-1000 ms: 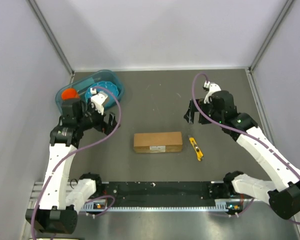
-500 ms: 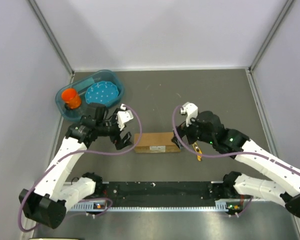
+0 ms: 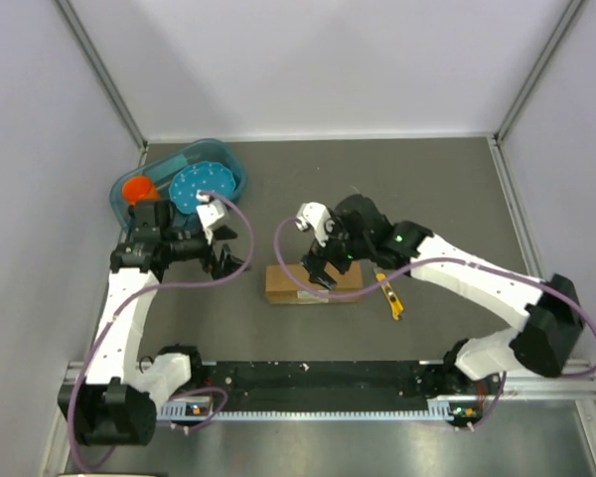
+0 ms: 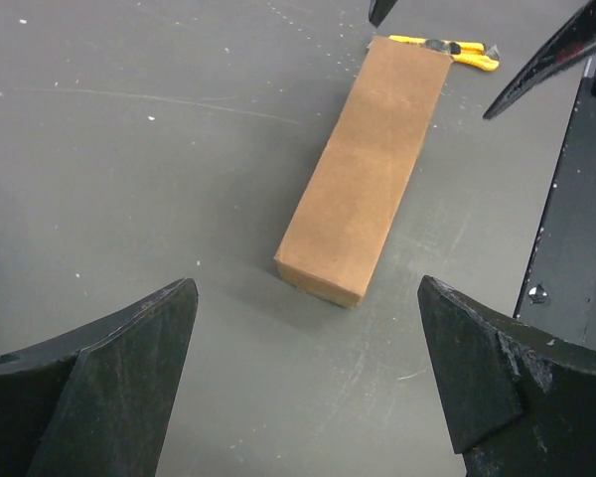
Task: Unpack the express box
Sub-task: Pick up the express box from the center of the board.
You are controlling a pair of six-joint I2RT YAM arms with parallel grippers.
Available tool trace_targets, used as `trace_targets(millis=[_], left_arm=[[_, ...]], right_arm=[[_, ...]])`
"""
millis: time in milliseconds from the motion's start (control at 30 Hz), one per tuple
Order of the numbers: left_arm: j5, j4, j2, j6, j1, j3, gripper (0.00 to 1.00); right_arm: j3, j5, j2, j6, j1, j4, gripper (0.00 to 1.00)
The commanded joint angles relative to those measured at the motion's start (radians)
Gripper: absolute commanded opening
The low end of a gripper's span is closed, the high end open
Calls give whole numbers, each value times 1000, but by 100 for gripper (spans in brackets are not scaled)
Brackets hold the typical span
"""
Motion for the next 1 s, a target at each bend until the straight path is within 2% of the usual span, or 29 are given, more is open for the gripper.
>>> trace_targets(millis=[0,133,433,667,833,967], left_arm=[[183,-128,64,157,89,64,99],[214,-205,71,223,144,67,99],[254,-251,74,237,177,103,99],[289,-254,33,191,177,130,99],[280,-242,-24,148,180,126,99],[335,-225,-31,106,195,132,99]], right_arm=[[137,-129,129,-83,8,-24,99],[203,-191,223,-106,8,-43,99],[240,-296,364,-131,-6,-40,99],[203,-238,402,-152,-6,29,99],[169,-265,413,-146,-4,62,99],[135,-261,424,-135,-2,97,99]])
